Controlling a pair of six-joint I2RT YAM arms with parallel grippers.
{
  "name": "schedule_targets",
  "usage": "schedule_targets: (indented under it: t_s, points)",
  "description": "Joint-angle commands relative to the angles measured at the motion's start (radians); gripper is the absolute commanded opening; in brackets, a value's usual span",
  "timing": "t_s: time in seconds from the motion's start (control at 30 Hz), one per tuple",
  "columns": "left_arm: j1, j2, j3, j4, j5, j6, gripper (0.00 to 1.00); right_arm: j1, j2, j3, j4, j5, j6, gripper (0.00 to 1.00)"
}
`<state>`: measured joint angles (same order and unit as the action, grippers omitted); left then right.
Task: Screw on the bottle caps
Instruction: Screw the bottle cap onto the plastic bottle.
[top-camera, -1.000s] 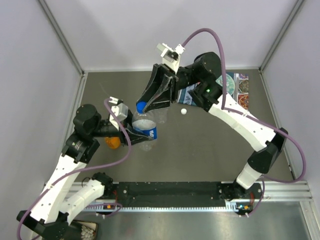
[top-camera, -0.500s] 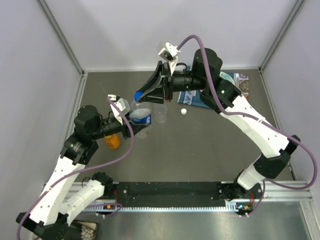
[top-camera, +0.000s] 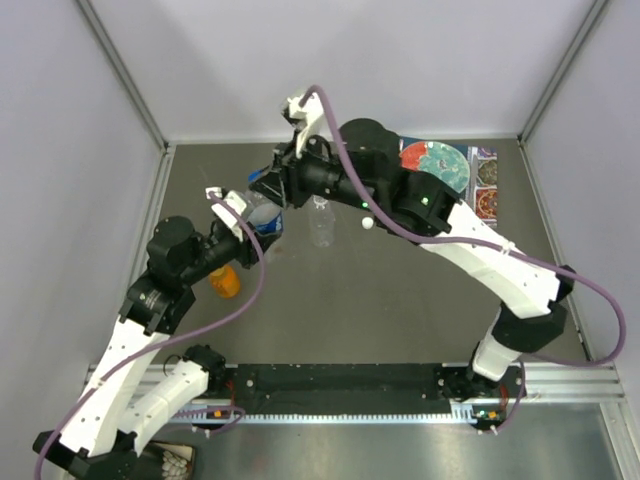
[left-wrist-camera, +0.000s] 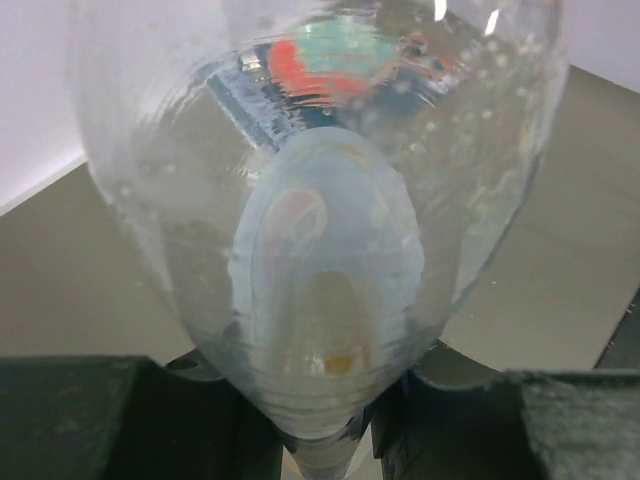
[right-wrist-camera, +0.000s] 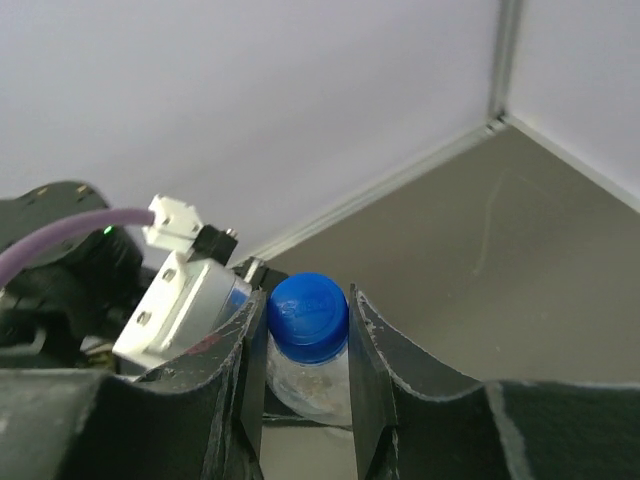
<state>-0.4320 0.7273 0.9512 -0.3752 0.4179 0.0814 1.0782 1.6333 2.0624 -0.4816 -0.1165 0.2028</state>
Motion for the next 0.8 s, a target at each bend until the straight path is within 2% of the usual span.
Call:
schedule_targets:
  t_s: [0.0, 0.2, 0.33, 0.47, 0.5, 0.6, 0.63, 0.7, 0.73, 0.77]
  points:
    - [0.004, -0.017, -0.009, 0.113, -0.117, 0.029, 0.00, 0.078, 0.147, 0.151, -0.285, 0.374, 0.096, 0.00]
    - [0.006, -0.026, -0.045, 0.104, -0.221, -0.002, 0.00, 0.126, 0.240, 0.311, -0.351, 0.622, 0.118, 0.00]
    - [0.007, -0.025, -0.057, 0.087, -0.316, -0.045, 0.00, 0.138, 0.281, 0.366, -0.351, 0.710, 0.112, 0.00]
    - [0.010, -0.017, -0.063, 0.081, -0.378, -0.077, 0.00, 0.143, 0.307, 0.393, -0.344, 0.724, 0.101, 0.00]
    - [0.010, -0.017, -0.063, 0.081, -0.380, -0.077, 0.00, 0.143, 0.306, 0.393, -0.341, 0.718, 0.099, 0.05]
    - [0.015, -0.016, -0.058, 0.079, -0.377, -0.107, 0.00, 0.141, 0.289, 0.395, -0.313, 0.692, 0.078, 0.32]
    - [0.018, -0.016, -0.058, 0.078, -0.372, -0.108, 0.00, 0.141, 0.277, 0.393, -0.296, 0.664, 0.067, 0.47]
    - [0.021, -0.019, -0.058, 0.078, -0.358, -0.109, 0.00, 0.137, 0.234, 0.393, -0.266, 0.626, 0.032, 0.62]
    - [0.025, -0.025, -0.058, 0.075, -0.349, -0.112, 0.00, 0.123, 0.215, 0.395, -0.259, 0.588, 0.030, 0.73]
    - [0.027, -0.028, -0.058, 0.071, -0.317, -0.118, 0.00, 0.108, 0.192, 0.393, -0.253, 0.556, 0.050, 0.74]
